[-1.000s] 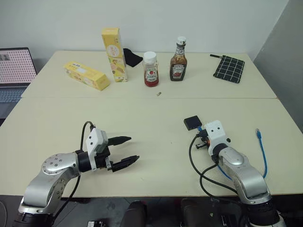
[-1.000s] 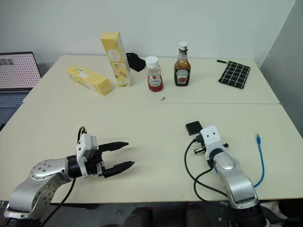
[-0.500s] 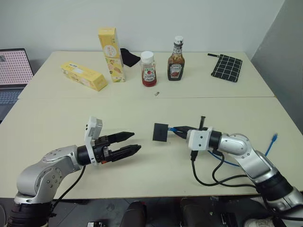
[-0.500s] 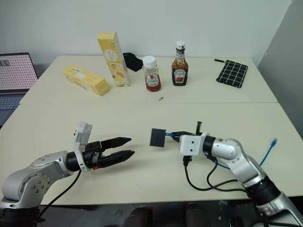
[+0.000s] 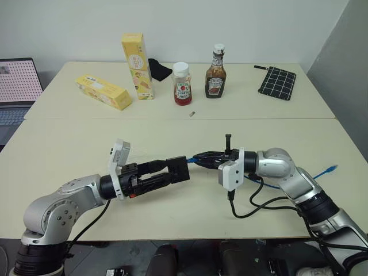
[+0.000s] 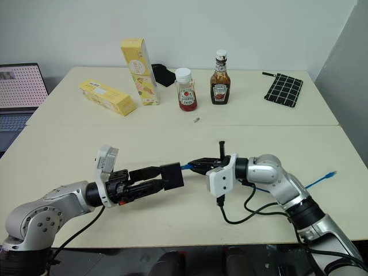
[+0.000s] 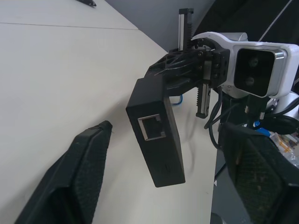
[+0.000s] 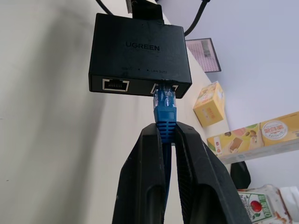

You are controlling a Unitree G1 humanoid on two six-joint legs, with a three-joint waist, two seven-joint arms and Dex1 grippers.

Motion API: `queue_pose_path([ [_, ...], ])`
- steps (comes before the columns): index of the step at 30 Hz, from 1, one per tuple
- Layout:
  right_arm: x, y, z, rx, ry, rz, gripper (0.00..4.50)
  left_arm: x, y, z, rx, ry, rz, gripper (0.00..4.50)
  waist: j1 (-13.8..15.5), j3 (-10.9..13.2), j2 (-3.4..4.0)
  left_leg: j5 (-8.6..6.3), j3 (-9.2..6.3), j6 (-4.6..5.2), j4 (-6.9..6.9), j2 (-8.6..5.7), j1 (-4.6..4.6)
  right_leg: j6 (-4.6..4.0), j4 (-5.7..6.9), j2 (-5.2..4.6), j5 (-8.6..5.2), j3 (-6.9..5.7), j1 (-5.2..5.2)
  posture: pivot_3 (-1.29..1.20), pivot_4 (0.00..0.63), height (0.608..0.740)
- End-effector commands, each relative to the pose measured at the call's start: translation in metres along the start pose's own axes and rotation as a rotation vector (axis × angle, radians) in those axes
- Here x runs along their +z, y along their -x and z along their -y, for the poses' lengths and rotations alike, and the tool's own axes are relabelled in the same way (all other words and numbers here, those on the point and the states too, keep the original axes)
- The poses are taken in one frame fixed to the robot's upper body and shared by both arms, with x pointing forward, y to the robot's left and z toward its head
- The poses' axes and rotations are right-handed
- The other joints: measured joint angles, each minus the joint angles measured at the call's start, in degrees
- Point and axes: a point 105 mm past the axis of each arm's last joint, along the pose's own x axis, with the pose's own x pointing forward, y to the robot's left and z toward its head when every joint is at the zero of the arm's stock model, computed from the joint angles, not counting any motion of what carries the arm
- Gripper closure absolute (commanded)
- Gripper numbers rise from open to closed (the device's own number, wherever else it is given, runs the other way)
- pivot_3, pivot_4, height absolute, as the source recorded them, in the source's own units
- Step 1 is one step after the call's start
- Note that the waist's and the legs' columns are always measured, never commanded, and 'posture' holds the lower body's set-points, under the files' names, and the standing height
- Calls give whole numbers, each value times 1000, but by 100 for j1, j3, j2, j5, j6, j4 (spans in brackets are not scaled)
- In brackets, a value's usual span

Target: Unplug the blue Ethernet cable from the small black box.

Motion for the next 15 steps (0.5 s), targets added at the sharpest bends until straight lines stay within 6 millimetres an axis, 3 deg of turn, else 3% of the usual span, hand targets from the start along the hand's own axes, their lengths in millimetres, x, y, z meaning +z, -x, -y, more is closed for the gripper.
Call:
queue_pose_path([
  [1, 11, 2, 13, -43, 59, 41, 4428, 7, -2, 5, -30, -6, 32, 1537, 0, 0, 0, 0, 1, 0, 0, 0, 0, 0, 0, 0, 0, 0, 0, 0, 150, 740],
  [10, 16, 0, 14, -65, 95, 64, 4429, 6, -3, 5, -32, 2, 36, 3634, 0, 0, 0, 0, 0, 0, 0, 0, 0, 0, 0, -1, 0, 1, 0, 0, 150, 740],
  [15, 20, -1, 14, -73, 118, 82, 4443, 6, -3, 4, -27, 2, 37, 3727, 0, 0, 0, 0, 1, 0, 0, 0, 1, 0, 0, 0, 0, 1, 0, 0, 150, 740],
])
